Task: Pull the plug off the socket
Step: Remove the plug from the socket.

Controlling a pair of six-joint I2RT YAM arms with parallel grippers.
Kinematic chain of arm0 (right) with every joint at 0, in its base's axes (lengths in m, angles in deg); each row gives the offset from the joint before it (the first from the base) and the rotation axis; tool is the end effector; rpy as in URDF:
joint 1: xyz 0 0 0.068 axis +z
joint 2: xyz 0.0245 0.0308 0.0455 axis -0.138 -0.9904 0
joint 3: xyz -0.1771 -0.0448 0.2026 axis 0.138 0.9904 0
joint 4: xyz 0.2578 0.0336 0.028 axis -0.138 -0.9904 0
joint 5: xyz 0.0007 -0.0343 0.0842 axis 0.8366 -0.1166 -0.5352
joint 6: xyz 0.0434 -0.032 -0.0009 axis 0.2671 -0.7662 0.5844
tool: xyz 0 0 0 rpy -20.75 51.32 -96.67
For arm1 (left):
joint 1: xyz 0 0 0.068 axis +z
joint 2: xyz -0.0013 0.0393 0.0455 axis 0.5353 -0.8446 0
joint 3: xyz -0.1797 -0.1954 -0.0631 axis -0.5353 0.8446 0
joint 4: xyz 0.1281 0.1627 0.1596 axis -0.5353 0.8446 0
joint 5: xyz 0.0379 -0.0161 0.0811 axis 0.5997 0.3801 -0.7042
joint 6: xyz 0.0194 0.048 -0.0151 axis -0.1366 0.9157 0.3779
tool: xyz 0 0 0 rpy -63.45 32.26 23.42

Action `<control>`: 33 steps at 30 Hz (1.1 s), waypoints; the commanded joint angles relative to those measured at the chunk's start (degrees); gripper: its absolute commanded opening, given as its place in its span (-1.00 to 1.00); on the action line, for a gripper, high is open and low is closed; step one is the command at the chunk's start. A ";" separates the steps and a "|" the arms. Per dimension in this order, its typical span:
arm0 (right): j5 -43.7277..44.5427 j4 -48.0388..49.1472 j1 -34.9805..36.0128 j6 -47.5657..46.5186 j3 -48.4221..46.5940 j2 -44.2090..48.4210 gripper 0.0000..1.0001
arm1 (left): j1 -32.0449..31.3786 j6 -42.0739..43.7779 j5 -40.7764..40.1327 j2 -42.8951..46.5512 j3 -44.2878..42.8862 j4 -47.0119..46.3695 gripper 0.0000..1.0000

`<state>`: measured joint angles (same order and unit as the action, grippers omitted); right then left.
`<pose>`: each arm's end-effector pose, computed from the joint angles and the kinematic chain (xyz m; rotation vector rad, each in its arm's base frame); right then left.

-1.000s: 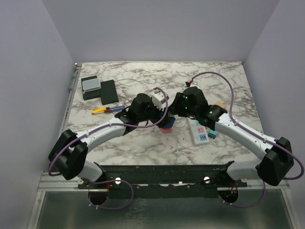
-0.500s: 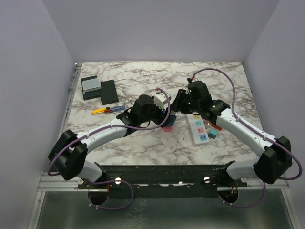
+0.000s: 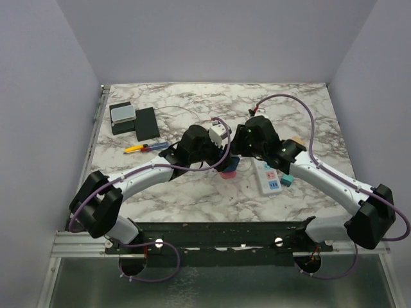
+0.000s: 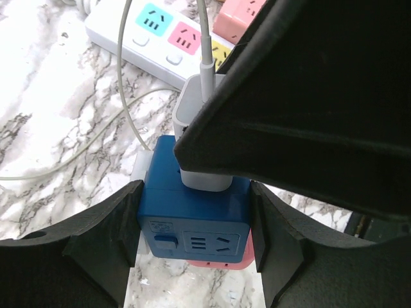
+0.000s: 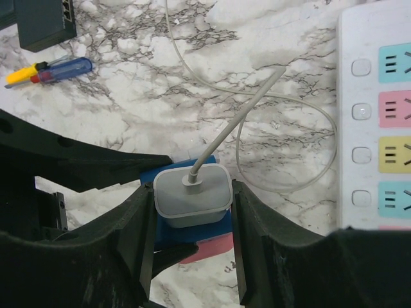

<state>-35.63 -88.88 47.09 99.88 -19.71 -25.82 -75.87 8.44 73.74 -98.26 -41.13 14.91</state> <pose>0.2327 0.1811 0.3046 0.0277 2.2582 0.5089 0.2334 -0.2349 0.2500 0.8530 1.9407 -0.8107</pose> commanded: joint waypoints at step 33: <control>13.13 5.95 -1.94 0.95 -1.50 7.80 -0.99 | 2.11 -1.17 0.85 1.99 4.12 10.75 -1.00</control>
<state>-21.91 -82.71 46.80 101.60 -19.91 -19.28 -73.71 7.08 76.67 -98.98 -37.37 23.28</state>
